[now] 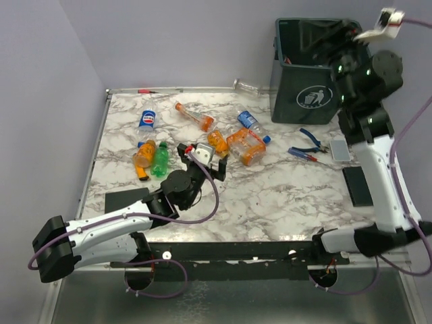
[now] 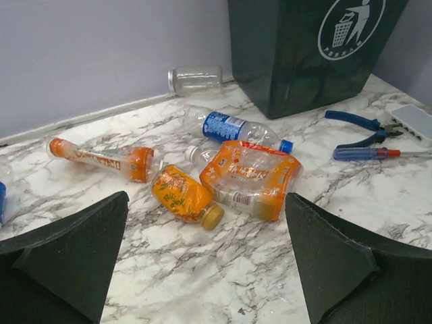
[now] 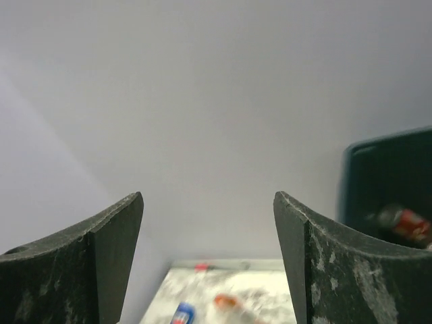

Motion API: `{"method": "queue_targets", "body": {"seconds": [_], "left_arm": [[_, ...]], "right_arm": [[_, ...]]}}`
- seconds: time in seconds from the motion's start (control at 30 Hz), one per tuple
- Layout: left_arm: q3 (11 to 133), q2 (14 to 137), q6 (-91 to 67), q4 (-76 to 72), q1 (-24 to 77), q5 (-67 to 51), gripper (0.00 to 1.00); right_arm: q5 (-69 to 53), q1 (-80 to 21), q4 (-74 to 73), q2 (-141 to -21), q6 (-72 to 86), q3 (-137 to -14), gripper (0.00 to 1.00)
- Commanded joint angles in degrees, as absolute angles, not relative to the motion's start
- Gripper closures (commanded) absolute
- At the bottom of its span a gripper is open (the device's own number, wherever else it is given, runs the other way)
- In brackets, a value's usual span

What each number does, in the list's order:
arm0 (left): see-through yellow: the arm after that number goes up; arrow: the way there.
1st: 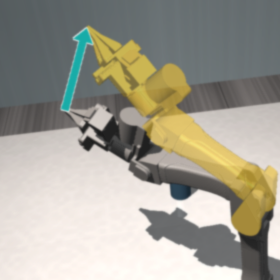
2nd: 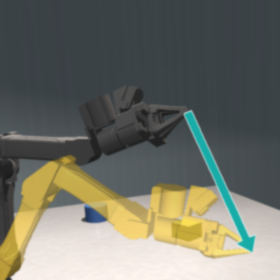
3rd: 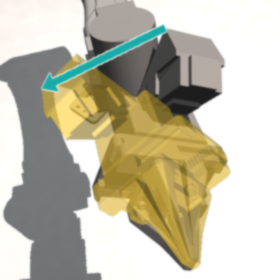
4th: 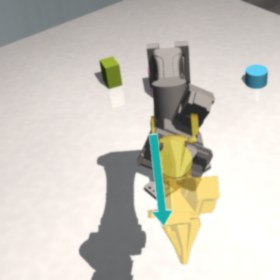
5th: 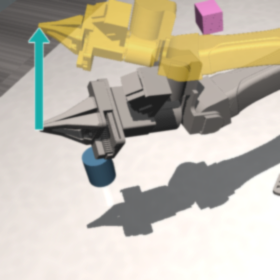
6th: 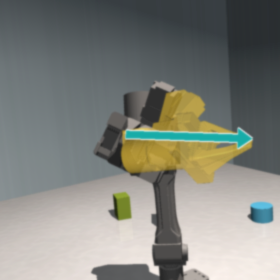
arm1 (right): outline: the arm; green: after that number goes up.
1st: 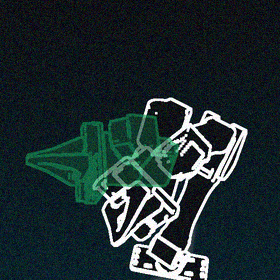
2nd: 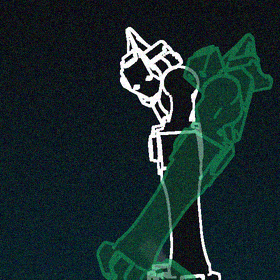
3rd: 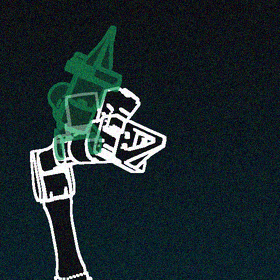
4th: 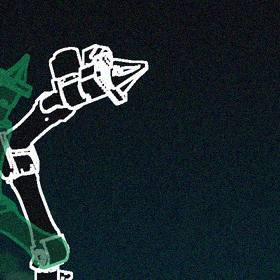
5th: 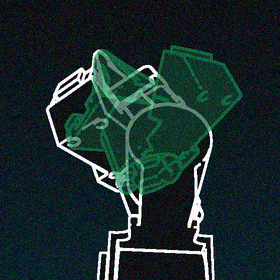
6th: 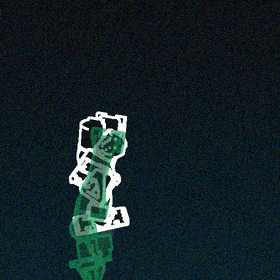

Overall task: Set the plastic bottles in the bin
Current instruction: Place the plastic bottle in the trash bin, then pick up the plastic bottle at the center of the board.

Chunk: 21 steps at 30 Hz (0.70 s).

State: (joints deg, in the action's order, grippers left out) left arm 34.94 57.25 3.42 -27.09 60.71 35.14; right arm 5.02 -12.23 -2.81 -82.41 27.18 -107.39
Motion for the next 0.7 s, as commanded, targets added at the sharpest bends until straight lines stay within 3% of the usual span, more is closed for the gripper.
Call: {"method": "queue_targets", "body": {"seconds": [0.0,0.1,0.3,0.67], "left_arm": [[37.55,59.13,1.92,-23.84,60.21,40.06,0.01],[37.97,60.53,1.87,-22.72,60.17,41.83,0.01],[39.28,64.79,-1.83,-20.0,57.93,43.8,0.01],[56.18,84.24,-29.32,-3.54,41.52,25.24,0.01]], "right_arm": [[4.6,-22.52,-2.5,-69.51,24.87,-87.36,0.19],[3.63,-25.16,-0.51,-60.08,29.94,-71.1,0.21],[4.77,-25.5,-5.21,-48.33,34.86,-50.94,0.22],[2.58,-25.54,-6.22,-34.3,41.02,-30.55,0.23]]}}
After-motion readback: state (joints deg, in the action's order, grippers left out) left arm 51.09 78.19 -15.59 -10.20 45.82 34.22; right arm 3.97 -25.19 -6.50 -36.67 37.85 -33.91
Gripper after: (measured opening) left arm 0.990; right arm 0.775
